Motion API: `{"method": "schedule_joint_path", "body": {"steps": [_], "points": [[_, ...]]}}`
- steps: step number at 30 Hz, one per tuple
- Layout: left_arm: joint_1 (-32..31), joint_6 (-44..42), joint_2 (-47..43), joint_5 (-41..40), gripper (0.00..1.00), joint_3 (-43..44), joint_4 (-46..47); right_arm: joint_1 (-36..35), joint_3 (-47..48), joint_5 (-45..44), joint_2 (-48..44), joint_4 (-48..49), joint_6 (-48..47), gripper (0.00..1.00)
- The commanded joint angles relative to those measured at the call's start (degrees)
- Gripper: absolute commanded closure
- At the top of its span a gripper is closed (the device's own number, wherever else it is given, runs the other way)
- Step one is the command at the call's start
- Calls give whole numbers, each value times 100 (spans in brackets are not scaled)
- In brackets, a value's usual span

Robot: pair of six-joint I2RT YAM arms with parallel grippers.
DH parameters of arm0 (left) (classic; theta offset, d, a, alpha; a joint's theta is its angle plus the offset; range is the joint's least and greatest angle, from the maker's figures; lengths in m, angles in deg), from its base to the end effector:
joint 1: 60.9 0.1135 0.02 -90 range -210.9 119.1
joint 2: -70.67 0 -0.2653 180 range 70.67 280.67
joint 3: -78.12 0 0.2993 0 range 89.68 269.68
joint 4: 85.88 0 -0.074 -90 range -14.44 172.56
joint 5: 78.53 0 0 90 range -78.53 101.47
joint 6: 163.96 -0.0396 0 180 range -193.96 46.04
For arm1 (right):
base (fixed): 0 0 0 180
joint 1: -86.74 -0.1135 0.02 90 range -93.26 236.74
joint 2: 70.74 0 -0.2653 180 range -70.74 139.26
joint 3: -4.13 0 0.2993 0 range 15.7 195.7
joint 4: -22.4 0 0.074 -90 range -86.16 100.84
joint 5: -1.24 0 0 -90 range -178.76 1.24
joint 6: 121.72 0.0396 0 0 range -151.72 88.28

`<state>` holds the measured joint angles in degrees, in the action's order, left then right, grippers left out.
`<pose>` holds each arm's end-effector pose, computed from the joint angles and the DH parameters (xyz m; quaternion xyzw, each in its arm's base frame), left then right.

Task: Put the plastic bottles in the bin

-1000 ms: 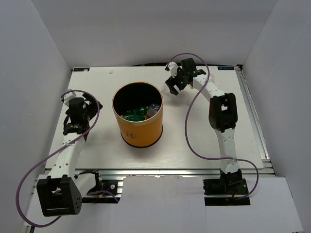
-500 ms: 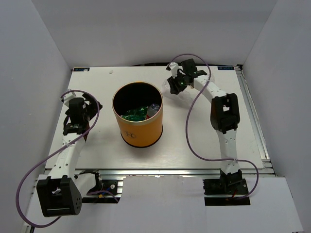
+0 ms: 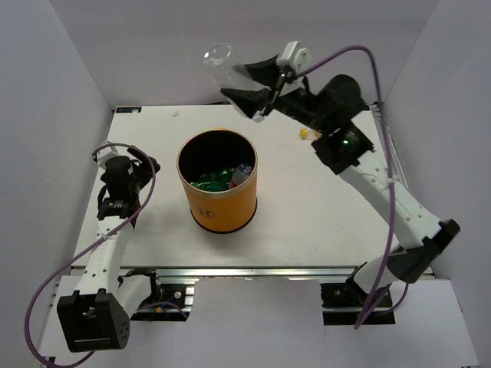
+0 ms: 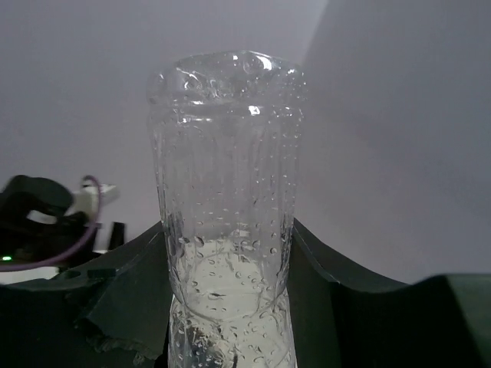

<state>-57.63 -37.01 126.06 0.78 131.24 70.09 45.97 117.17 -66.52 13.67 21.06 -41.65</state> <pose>0.2687 0.0227 0.2700 -0.3369 0.7773 -0.0765 0.5258 0.2592 0.2433 0.5717 -0.3674 0.3909 0.3195 0.7811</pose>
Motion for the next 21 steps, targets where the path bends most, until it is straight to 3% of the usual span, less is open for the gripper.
{"method": "schedule_joint_path", "body": {"steps": [1,4,7,8,9,12,17,21], "points": [[-2,-3,-178,68,2,-87,-36,-263,-128,533,944,331,815,62],[7,-4,-178,68,2,-96,-19,-588,109,737,1375,358,923,52],[-2,-12,-170,42,2,-96,-45,-756,259,860,1640,70,827,35],[7,-21,-170,33,2,-96,-45,-757,277,905,1641,16,774,14],[-1,-21,-170,24,2,-96,-36,-757,259,888,1615,-20,695,11],[-2,-4,-135,7,2,-104,-19,-748,84,441,1299,-81,301,10],[-1,-4,-55,-37,2,-78,-19,-608,-161,-1096,605,-450,-281,11],[-1,5,-99,-99,2,-78,-28,399,-864,-3376,25,-652,252,11]]}}
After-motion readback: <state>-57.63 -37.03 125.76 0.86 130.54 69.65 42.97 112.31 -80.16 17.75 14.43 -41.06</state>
